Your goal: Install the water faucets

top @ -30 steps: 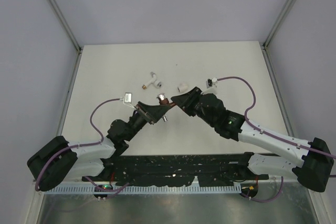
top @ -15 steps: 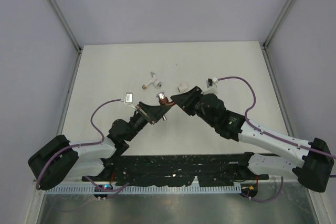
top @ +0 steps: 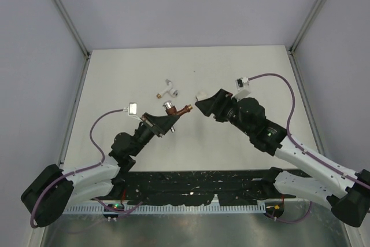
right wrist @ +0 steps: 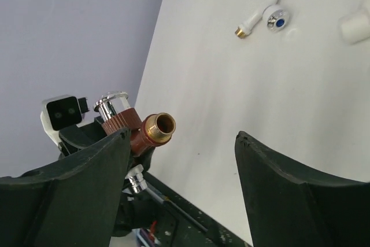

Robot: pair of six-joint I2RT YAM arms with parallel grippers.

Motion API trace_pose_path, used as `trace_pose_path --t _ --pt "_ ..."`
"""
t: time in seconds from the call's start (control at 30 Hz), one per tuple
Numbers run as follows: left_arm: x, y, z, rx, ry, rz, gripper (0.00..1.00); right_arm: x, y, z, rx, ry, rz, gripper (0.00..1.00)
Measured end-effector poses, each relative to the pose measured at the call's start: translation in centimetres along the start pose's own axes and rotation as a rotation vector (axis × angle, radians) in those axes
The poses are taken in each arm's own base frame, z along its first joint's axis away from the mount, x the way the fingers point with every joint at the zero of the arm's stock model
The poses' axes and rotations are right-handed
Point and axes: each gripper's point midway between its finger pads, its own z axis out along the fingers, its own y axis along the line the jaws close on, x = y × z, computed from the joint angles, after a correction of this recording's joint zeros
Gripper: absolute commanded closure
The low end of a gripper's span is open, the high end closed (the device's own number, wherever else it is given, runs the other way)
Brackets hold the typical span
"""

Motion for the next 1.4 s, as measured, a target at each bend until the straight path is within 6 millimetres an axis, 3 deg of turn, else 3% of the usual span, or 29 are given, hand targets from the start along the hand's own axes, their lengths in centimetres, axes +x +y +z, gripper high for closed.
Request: trace_pose_path --t 0.1,0.2,0.33,0.43,0.57,0.7,1.03,1.4 --pt "0.0 0.7 -0.4 -0.016 0.044 0.026 1.00 -1.7 -0.3 -1.0 0.001 0.022 -0.138 0.20" --pt "0.8 1.0 -0.8 -0.023 0.104 0.044 1.00 -2.5 1.2 -1.8 -0.049 0.066 -0.254 0.20" --pt "2.2 0.7 -1.2 -0.016 0.195 0.055 1.00 -1.9 5.2 -2.0 -0.192 0.168 -0.348 0.20" --pt "2.5 -0.1 -1.2 0.007 0.233 0.059 1.00 -0.1 6.3 -1.4 -0.249 0.253 -0.368 0.21" --pt "2.7 -1.4 -0.8 0.040 0.266 0.059 1.00 3.9 5.7 -0.1 -0.265 0.400 -0.361 0.25" --pt "3.3 -1.4 -1.1 0.043 0.307 0.052 1.00 5.6 5.4 0.5 -0.274 0.462 -0.343 0.31" --pt "3.6 -1.8 -1.3 0.046 0.328 0.028 1.00 6.5 5.5 0.9 -0.297 0.498 -0.298 0.35" --pt "3.6 -2.0 -1.6 0.042 0.340 0.019 1.00 6.7 5.2 1.0 -0.292 0.501 -0.291 0.47"
